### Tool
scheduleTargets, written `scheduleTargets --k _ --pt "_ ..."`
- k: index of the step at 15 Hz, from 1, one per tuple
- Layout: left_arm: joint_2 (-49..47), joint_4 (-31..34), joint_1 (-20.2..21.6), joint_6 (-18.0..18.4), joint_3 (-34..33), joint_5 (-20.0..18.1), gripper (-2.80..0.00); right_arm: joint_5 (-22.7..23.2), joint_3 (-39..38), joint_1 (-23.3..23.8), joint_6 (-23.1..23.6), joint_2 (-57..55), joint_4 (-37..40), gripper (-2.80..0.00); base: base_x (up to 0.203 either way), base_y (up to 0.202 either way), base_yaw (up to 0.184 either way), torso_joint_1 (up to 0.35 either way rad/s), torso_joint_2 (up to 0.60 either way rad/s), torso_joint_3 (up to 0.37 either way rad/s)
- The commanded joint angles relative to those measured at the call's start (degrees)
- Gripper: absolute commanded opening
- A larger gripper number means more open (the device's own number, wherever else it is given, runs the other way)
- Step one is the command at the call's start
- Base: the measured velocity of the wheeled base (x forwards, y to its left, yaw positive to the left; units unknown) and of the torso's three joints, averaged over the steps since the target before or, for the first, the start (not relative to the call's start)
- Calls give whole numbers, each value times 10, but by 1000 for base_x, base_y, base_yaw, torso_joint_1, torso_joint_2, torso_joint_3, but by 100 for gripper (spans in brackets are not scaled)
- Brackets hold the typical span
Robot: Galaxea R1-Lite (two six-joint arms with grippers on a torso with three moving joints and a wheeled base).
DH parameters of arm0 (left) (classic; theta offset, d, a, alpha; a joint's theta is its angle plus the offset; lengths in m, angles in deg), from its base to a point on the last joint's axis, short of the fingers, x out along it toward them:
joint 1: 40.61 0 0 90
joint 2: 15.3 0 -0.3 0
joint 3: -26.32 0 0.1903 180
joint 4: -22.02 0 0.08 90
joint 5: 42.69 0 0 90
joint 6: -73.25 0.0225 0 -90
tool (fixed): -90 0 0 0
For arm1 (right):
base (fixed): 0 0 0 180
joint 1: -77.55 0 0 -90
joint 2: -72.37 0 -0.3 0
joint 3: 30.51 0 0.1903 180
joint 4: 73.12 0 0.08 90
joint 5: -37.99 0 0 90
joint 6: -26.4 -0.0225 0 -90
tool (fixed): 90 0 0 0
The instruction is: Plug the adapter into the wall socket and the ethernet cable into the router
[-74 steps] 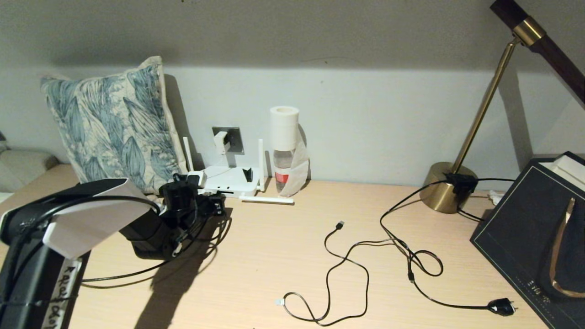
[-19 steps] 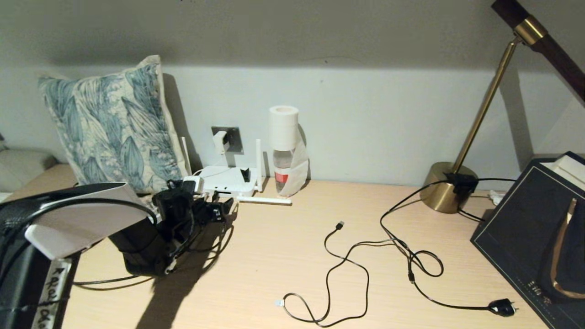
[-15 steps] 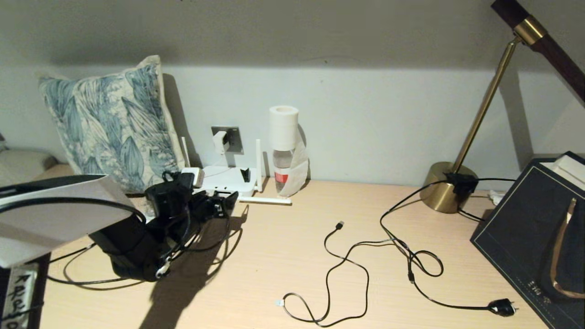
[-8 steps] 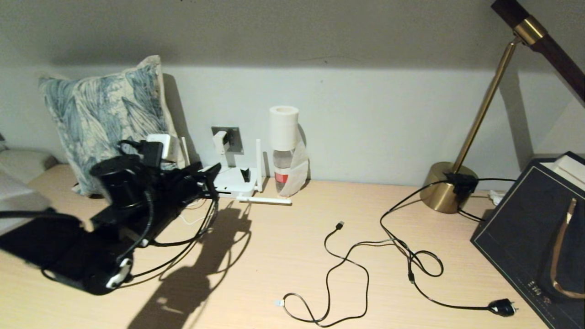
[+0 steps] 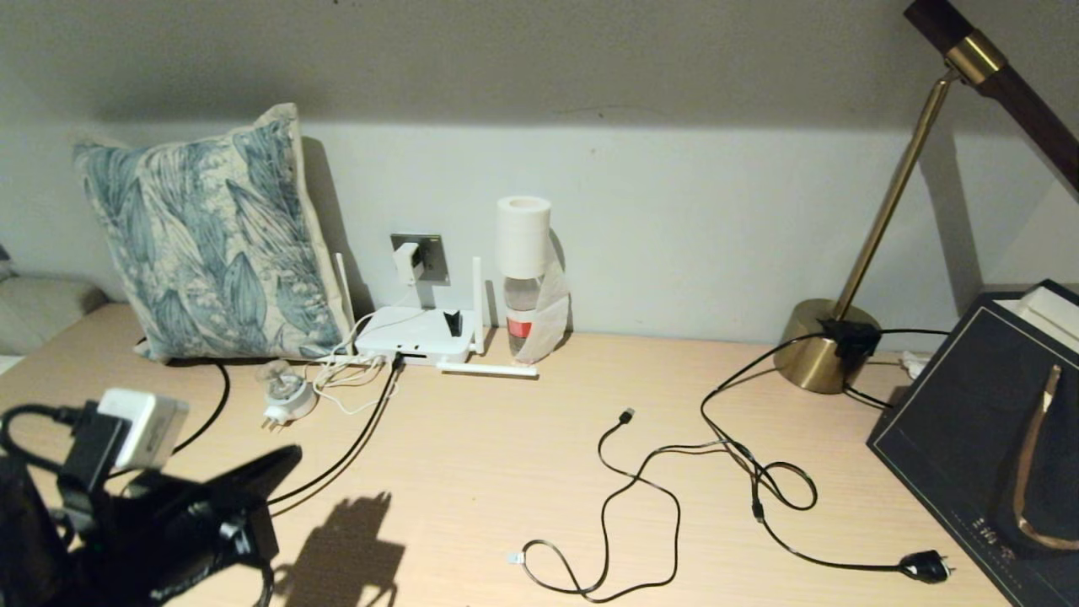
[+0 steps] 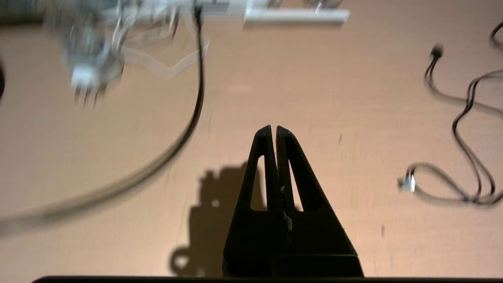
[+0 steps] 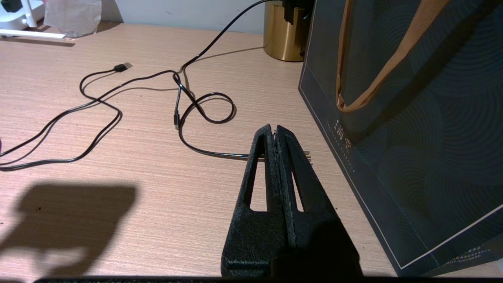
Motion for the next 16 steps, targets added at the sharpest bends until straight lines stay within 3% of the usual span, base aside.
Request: scheduleTargets --k 1,4,6,8,10,11,14,16 --pt "147 77 2 -31 -63 42 -280 0 0 0 0 -1 0 -280 0 0 0 0 0 0" --pt "309 230 13 -56 -61 132 -280 0 0 0 1 -1 0 -280 0 0 0 0 0 0" --pt "444 350 25 -61 -56 145 -280 0 0 0 0 -1 0 -280 0 0 0 0 0 0" --pt "552 505 31 -61 -35 90 -280 0 0 -1 -1 -1 0 -280 0 0 0 0 0 0" --pt "589 632 37 -12 -23 -14 -280 0 0 0 1 -1 0 -280 0 0 0 0 0 0" --pt "582 663 50 15 -19 -45 -280 0 0 0 1 -1 0 -280 0 0 0 0 0 0" --pt "604 663 141 23 -18 -46 -280 0 0 0 0 -1 0 -280 0 0 0 0 0 0" --pt "690 661 147 33 -19 -55 -280 1 0 0 0 -1 0 -280 0 0 0 0 0 0"
